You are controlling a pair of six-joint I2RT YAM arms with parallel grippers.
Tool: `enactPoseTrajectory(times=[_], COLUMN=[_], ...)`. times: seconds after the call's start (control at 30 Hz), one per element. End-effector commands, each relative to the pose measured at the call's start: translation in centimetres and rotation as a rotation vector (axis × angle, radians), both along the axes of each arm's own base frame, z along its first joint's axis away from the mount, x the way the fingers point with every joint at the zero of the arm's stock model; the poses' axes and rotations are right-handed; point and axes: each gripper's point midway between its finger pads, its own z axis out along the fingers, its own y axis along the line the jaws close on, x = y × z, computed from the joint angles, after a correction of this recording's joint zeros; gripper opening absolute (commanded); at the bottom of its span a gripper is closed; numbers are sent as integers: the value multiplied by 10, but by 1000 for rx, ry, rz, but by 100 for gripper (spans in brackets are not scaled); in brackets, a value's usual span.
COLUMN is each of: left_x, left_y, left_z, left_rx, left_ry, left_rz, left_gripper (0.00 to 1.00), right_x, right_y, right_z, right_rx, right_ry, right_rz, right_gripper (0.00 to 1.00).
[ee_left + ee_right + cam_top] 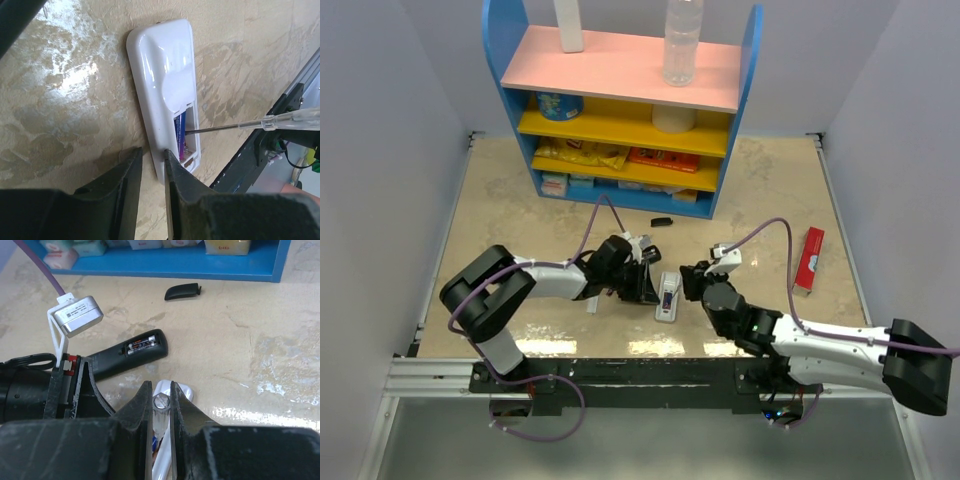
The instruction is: Unload the batteries from the remote control
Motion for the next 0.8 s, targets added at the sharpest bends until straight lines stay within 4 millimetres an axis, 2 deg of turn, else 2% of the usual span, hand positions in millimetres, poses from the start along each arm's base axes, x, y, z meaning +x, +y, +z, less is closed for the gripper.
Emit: enactPoseTrajectory(times=[0.0,0.07,0.13,0.27,0.43,0.77], left_x=[-7,-6,-5,-6,-7,-8], left_y=[8,6,7,6,4,3], left_z=[-7,-6,-6,-4,1,-3], left_rx=[42,39,39,26,3,7], left_ry=[0,-2,0,5,5,11], left_rz=[11,13,19,25,30,30], left_gripper=[29,29,29,29,29,29], right_x=[-10,-12,-13,-17,-13,-6], right_y=[-16,-25,-27,-32,-26,-24], right_z=[-13,-12,-3,-16,-21,1], right_rx=[32,56,121,170,171,292], right_ry=[13,6,-13,-4,-3,-54], right_rz=[-22,-46,-46,-56,-60,-103], right_gripper=[0,0,0,0,0,0])
